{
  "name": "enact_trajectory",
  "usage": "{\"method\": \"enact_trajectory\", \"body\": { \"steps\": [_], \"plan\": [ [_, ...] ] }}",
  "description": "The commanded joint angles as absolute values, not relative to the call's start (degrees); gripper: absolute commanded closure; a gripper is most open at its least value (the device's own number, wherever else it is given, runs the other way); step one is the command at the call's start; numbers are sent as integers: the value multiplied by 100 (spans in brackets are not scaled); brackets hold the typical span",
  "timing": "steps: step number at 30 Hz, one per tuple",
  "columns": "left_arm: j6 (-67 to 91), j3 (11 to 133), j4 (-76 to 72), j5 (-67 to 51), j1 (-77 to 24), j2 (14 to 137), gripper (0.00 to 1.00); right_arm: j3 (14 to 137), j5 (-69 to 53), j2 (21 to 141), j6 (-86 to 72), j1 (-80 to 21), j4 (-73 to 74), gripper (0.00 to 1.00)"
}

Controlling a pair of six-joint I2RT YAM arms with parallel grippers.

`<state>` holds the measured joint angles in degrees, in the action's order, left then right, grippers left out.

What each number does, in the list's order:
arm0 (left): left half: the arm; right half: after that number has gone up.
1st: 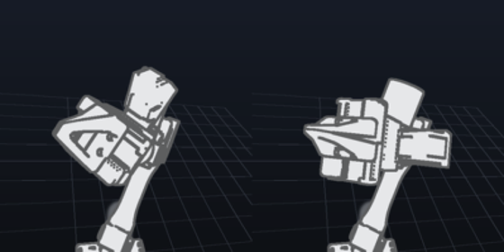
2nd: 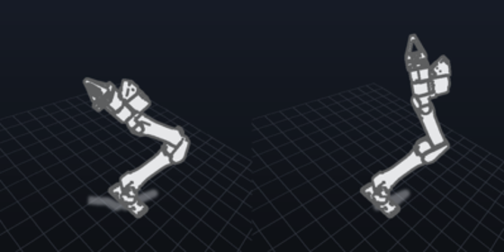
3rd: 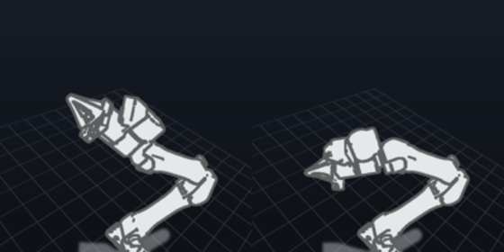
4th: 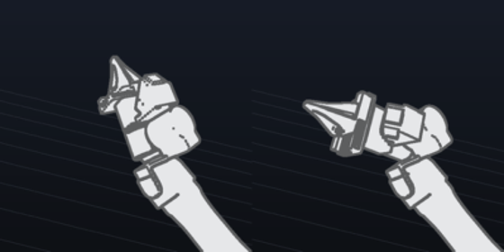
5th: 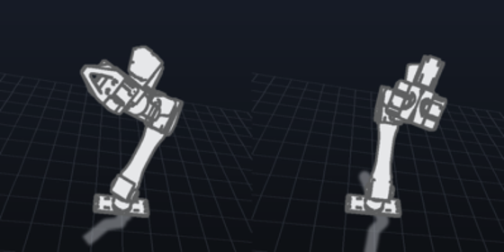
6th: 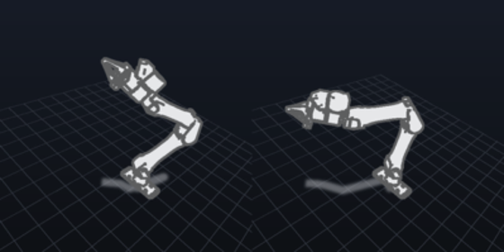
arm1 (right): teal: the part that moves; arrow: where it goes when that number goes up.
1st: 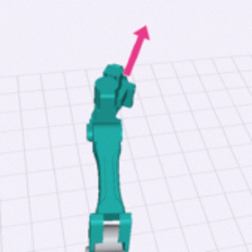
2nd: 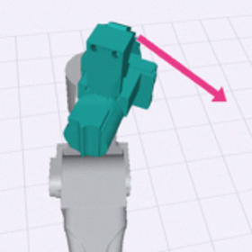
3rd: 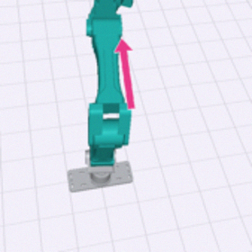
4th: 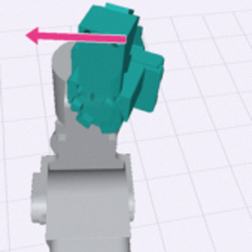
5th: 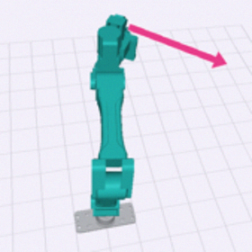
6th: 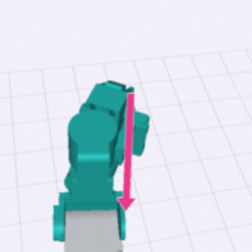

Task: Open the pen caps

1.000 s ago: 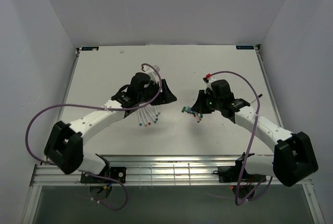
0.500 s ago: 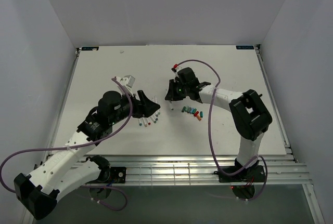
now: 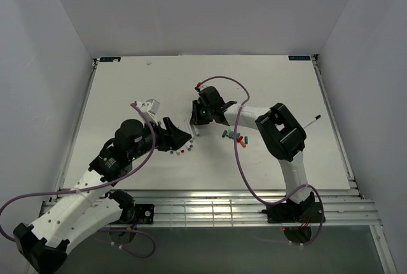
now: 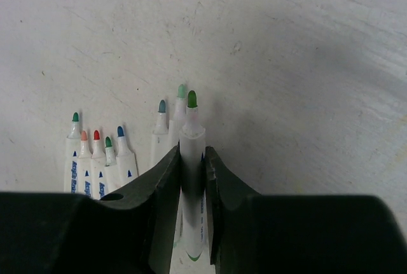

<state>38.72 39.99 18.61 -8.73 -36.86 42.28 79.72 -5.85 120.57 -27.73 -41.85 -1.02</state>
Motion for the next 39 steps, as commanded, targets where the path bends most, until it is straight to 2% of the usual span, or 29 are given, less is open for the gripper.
{"method": "enact_trajectory", "body": {
  "steps": [1,2,8,13,17,21,27,30,35,39],
  "plan": [
    [3779,3990,1960,-800,-3665,4113,20,8270,-413,12155,-2769,-4219,-149,72],
    [3771,3982,1977,-800,-3665,4113,20,8271,-370,12164,-2795,-4227,-141,68],
    [3788,3885,1934,-826,-3665,4026,20,8209,-299,12068,-2812,-4254,-132,61],
    [3771,3841,1925,-826,-3665,3990,19,7955,-36,11489,-2804,-4245,-115,60],
    [3744,3815,1829,-905,-3665,3990,19,7919,885,10750,-2751,-4061,482,59],
    [3700,3806,1714,-1081,-3665,4139,19,8226,1511,10197,-2882,-3203,1920,59],
    [3630,3823,1547,-1274,-3665,4298,19,7754,2003,9459,-2936,-1393,2645,58],
    [3673,3753,1372,-1353,-3665,4368,19,7821,2196,9457,-2953,-619,3092,57],
    [3753,3639,1082,-1599,-3665,4517,18,7726,2767,9404,-3102,-70,3393,57],
    [3753,3604,1028,-1670,-3665,4570,18,7462,2769,9413,-3497,438,3366,57]
  ]
}}
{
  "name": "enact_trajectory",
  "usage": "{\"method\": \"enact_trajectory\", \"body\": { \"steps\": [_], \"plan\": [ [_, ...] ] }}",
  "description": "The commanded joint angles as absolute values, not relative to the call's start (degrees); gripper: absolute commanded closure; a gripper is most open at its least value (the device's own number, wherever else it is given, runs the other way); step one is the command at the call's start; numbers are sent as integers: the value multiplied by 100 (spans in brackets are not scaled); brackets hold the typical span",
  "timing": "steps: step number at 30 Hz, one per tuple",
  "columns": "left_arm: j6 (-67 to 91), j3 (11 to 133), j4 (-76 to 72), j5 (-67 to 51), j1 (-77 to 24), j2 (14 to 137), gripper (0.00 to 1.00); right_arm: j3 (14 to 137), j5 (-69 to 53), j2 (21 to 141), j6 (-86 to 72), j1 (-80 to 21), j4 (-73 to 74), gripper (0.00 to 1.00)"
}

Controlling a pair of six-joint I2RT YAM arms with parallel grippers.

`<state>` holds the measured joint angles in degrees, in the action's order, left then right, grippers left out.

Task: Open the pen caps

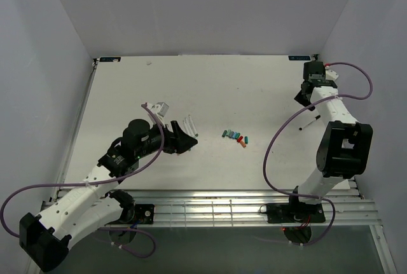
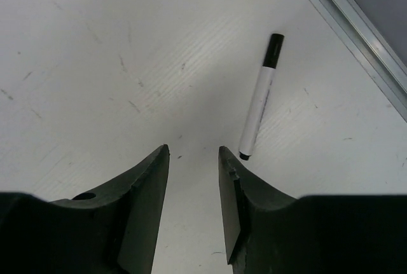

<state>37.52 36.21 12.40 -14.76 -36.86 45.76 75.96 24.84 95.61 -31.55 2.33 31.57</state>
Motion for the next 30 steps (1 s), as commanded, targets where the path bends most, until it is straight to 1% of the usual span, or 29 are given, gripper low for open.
{"method": "enact_trajectory", "body": {
  "steps": [1,8,15,24,30],
  "plan": [
    [3744,3604,1028,-1679,-3665,4579,18,7366,2751,9448,-3637,509,3366,57],
    [3709,3647,1151,-1679,-3665,4632,18,7049,2549,9747,-3797,922,3068,58],
    [3779,3577,993,-1661,-3665,4667,18,6654,2277,9931,-3569,1177,2567,59],
    [3788,3525,932,-1608,-3665,4667,18,6609,1881,10344,-3410,1239,2189,59],
    [3771,3525,905,-1643,-3665,4746,18,6548,1916,10608,-3551,1239,2188,61]
  ]
}}
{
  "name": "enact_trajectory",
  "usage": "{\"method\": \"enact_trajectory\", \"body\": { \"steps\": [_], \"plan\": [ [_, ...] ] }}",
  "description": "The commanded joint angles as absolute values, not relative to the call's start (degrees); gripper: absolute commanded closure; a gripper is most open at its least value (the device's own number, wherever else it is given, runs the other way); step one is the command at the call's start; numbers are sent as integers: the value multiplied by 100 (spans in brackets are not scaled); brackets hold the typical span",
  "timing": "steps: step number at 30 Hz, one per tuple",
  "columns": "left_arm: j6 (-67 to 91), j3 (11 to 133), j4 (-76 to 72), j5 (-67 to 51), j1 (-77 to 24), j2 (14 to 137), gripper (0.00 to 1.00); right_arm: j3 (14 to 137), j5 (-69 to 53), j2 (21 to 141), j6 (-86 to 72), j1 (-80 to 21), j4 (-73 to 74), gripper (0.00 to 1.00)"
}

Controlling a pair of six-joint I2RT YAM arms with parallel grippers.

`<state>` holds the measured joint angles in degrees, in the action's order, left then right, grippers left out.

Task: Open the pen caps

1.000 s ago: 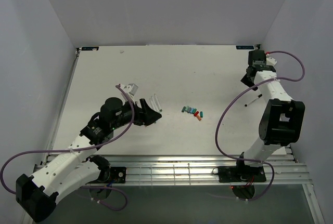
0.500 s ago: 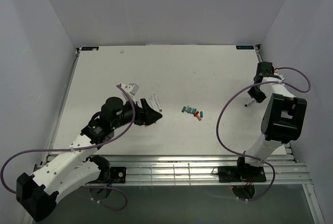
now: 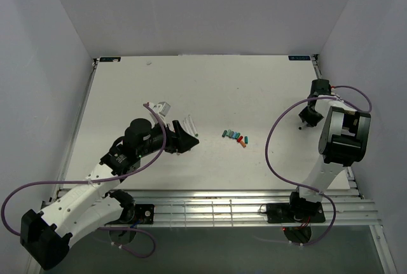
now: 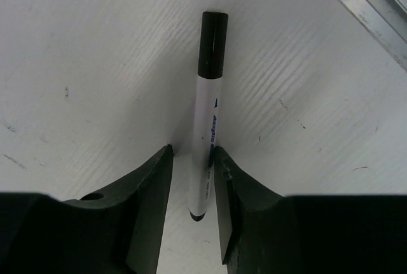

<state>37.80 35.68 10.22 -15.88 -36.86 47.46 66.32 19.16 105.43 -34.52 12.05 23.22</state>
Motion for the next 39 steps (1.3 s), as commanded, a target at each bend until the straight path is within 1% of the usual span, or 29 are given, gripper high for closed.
{"method": "enact_trajectory", "body": {
  "steps": [1,4,5,7,8,9,11,14,15,17,18,20,22,23,24,25,26,27,28,30,34,35,39],
  "plan": [
    [3771,3524,905,-1644,-3665,4746,18,6539,1916,10626,-3559,1248,2162,62],
    [3771,3533,896,-1644,-3665,4764,18,6513,1942,10679,-3595,1239,2162,68],
    [3771,3551,914,-1652,-3665,4772,18,6513,1942,10696,-3595,1239,2162,73],
    [3779,3551,914,-1679,-3665,4781,18,6513,1942,10740,-3612,1248,2162,79],
    [3788,3551,923,-1670,-3665,4764,18,6521,1925,10758,-3604,1248,2180,90],
    [3788,3551,923,-1670,-3665,4764,18,6539,1890,10801,-3604,1239,2188,92],
    [3806,3542,914,-1661,-3665,4764,18,6600,1802,10819,-3577,1187,2215,92],
    [3849,3595,940,-1661,-3665,4807,18,6855,1898,10688,-3349,757,2302,92],
    [3858,3621,940,-1661,-3665,4877,18,6925,1846,10531,-3244,408,2303,92],
    [3928,3744,967,-1661,-3665,4974,17,7171,1654,10337,-2902,19,2320,92],
    [3955,3796,993,-1652,-3665,5123,17,7233,1522,10118,-2735,-487,2320,92],
    [4025,3972,1046,-1731,-3656,5299,17,7277,995,9741,-2339,-1086,2242,92],
    [4078,4139,1090,-1784,-3656,5544,17,7164,626,9450,-2137,-1457,2032,92],
    [4130,4174,1142,-1793,-3648,5615,18,6963,154,9126,-1875,-1816,1935,92],
    [4174,4218,1169,-1784,-3647,5668,18,6830,62,8966,-1820,-1967,1855,92],
    [4227,4245,1186,-1784,-3647,5747,18,6672,-487,8782,-1750,-2125,1637,92],
    [4349,4236,1160,-1784,-3647,5765,18,6340,-753,8458,-1592,-2371,1513,92],
    [4429,4202,1099,-1845,-3647,5757,18,6154,-999,8307,-1565,-2469,1399,92],
    [4508,4166,916,-1898,-3647,5748,18,5952,-1541,8140,-1538,-2565,1154,92],
    [4745,4043,748,-1995,-3639,5774,18,5417,-2081,7788,-1424,-2820,985,92],
    [5176,3938,659,-1881,-3639,5959,18,4582,-2618,7296,-1599,-3347,520,92],
    [5229,3903,485,-1916,-3630,6046,18,4449,-2654,7173,-1661,-3610,405,92],
    [5572,3613,-218,-2170,-3630,6169,18,4061,-2654,7067,-1942,-4121,-173,92]
  ]
}}
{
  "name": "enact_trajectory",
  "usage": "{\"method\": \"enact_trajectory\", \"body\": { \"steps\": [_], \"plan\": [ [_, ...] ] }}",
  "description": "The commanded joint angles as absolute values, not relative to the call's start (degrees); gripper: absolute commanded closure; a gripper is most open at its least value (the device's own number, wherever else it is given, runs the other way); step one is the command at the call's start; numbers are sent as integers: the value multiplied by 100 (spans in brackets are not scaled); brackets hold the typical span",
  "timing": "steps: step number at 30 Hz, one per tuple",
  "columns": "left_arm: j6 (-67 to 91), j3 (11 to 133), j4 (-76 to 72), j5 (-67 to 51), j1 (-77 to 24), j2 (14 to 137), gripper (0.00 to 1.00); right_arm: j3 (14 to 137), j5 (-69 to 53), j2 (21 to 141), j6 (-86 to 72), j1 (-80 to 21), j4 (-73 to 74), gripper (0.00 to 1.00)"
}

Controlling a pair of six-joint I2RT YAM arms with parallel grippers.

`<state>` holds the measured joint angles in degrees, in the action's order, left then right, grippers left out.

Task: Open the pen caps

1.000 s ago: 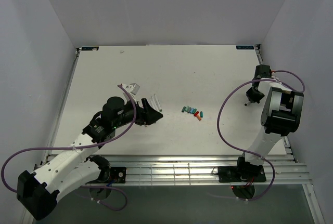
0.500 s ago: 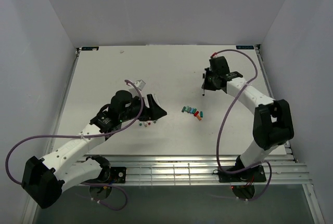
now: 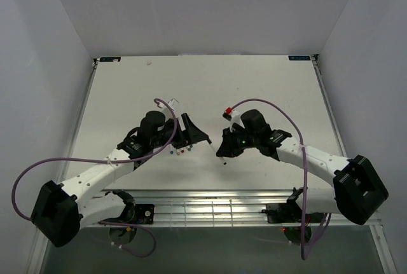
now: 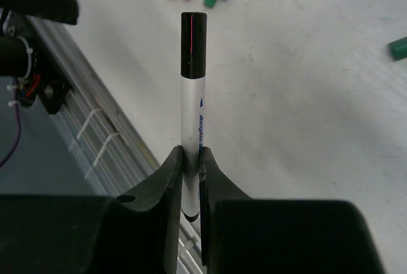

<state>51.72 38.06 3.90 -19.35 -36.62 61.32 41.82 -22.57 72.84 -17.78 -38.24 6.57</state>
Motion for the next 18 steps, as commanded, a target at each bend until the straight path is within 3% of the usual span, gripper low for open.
{"method": "enact_trajectory", "body": {
  "steps": [1,11,18],
  "plan": [
    [5659,3595,-289,-2206,-3630,6213,18,4008,-2654,7040,-2073,-4192,-280,92],
    [5695,3480,-150,-2145,-3639,6398,21,3990,-2575,6961,-2338,-4412,-606,92],
    [5660,3700,0,-1899,-3639,6460,30,4078,-2575,6935,-2408,-4570,-642,92]
  ]
}}
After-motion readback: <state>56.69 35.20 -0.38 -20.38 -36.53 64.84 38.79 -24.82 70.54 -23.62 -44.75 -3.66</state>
